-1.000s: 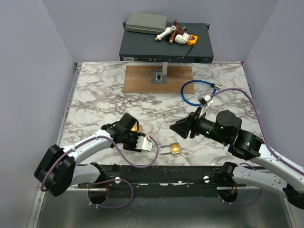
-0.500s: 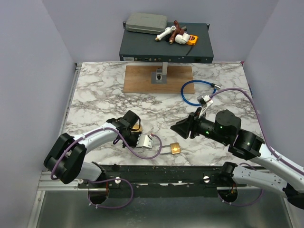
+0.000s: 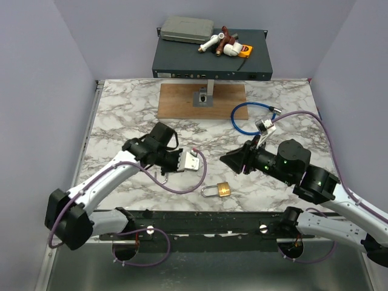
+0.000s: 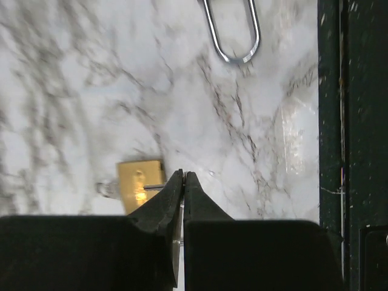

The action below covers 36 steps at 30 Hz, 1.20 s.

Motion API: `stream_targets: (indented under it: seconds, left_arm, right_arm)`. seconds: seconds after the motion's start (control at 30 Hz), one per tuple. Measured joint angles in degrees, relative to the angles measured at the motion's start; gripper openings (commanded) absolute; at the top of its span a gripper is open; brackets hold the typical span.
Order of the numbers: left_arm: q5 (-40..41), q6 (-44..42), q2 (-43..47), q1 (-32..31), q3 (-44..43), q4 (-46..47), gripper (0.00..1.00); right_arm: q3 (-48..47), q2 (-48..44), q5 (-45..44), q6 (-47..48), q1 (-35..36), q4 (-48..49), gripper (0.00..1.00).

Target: Unlock with the key

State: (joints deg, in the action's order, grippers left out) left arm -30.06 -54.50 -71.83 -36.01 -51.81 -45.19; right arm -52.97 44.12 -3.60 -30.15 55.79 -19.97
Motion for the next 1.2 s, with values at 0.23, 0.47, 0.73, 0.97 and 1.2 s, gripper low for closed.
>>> stream_targets:
  seconds: [0.23,0.47,0.73,0.97,1.2]
  left_arm:
    - [-8.33,2.73,10.01,-0.11,-16.94,-5.33,0.0]
    - [-18.58,0.96,19.02,-1.55,-26.43,-4.17,0.0]
    - [-20.68,-11.91,25.81,-15.06,-30.93,-1.14,0.0]
    - [-16.79,-26.77,30.4,-20.9,-21.84,-0.57,0.0]
    - [-13.22,-32.09,31.39,-21.97,-17.64,2.25,0.0]
  right_arm:
    - [-0.46,-0.2,-0.39,0.13,0.0,0.22,0.45]
    - [0.0,-1.03,3.28,-2.47,0.0,5.49,0.61]
    - [3.5,1.84,12.83,-7.65,0.0,22.16,0.65]
    - [6.73,3.45,20.76,-12.66,0.0,35.08,0.65]
    - [7.93,4.48,25.9,-15.54,0.0,42.25,0.65]
